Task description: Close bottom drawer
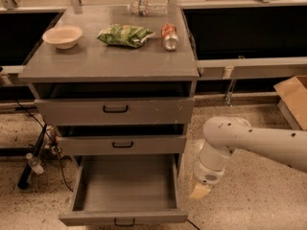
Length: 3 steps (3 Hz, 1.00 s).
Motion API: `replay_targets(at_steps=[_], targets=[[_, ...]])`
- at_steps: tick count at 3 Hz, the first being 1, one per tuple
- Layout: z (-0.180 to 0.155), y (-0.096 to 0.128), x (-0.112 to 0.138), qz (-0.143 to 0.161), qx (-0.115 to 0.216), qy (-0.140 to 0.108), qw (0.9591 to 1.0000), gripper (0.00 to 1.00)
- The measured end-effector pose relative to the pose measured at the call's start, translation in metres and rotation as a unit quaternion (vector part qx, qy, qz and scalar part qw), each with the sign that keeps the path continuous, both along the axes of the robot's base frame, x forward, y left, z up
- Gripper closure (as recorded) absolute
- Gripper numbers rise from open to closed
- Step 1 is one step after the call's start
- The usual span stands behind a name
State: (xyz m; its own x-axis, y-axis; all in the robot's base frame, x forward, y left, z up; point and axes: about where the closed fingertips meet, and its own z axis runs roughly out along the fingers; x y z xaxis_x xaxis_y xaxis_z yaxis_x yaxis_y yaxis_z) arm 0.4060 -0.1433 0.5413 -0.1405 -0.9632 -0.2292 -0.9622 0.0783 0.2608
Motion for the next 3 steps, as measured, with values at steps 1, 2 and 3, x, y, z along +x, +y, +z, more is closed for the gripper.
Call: replay_targets(at_steps=[1,2,3], targets=[[-0.027,-0.002,-0.003,-0.005,0.005,0.021,0.9998,1.0],[-0.07,-0.007,-0.014,-0.009,0.01,0.042,0.999,1.0],[-0.106,-0.01,-0.024,-0.008,0.012,0.052,0.9986,1.0]])
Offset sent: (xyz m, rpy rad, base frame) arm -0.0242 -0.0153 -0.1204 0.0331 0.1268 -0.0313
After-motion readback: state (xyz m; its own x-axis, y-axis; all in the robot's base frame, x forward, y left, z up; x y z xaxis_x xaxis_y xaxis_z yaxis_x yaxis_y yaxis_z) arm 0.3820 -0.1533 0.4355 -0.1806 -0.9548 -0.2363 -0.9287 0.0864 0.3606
